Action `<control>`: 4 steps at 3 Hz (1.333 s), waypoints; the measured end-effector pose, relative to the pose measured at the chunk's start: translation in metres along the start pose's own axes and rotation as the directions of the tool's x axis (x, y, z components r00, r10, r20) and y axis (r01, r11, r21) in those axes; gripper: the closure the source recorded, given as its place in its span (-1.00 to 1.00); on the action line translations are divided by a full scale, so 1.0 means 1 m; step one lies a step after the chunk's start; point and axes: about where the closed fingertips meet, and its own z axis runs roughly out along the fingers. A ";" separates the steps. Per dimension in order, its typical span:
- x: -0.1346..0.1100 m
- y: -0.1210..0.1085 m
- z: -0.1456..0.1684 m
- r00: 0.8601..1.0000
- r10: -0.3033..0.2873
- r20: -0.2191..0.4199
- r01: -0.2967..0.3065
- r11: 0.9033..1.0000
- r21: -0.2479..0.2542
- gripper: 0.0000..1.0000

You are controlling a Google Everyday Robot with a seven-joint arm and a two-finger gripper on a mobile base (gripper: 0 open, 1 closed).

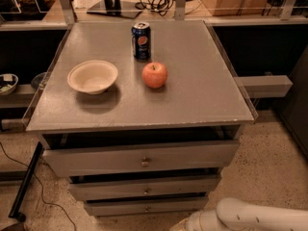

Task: Open bottom drawer

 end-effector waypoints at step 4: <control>-0.015 -0.012 0.013 1.000 -0.003 0.008 0.003 1.000 -0.020 -0.24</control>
Offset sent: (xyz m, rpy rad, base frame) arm 0.0157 0.0086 -0.0067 0.0166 0.0046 0.0084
